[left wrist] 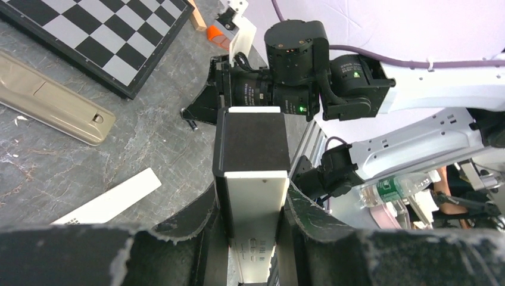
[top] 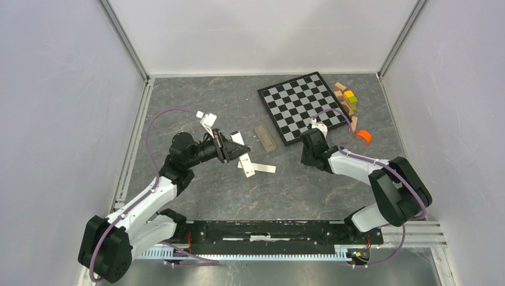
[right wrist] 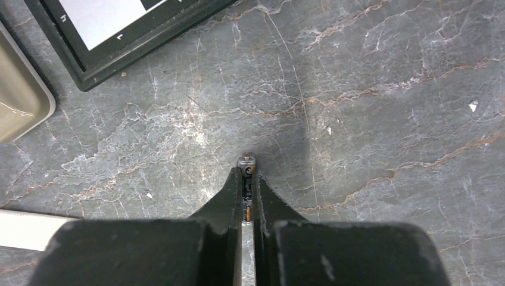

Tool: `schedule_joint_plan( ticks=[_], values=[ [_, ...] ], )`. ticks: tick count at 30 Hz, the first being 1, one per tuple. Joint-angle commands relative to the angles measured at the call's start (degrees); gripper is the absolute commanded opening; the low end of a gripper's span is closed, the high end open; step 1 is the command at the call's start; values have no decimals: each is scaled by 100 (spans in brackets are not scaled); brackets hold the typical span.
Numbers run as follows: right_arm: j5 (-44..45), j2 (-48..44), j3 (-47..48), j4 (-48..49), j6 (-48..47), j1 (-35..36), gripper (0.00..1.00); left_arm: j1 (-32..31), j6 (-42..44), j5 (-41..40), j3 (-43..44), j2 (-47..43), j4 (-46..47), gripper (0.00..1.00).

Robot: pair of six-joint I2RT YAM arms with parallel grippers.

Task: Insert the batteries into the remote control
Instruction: Pick up the battery from the center of the board, then load the battery into the remote control.

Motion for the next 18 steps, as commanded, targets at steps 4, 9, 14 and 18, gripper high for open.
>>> schedule_joint_plan(
  ticks=[4, 9, 14, 18],
  values=[
    [-482, -596, -338, 633, -204, -22, 0, -82, -837, -412, -82, 422, 900, 2],
    [-882, -1546, -287, 847, -388, 249, 0, -108, -1027, -498, -110, 661, 1249, 2],
    [-1014, -2278, 0, 1298, -559, 941, 0, -112, -1105, -546, -112, 786, 1478, 2],
    [-1255, -2665, 89, 1884, -681, 1551, 0, -111, -1235, -587, -118, 832, 1661, 2]
  ],
)
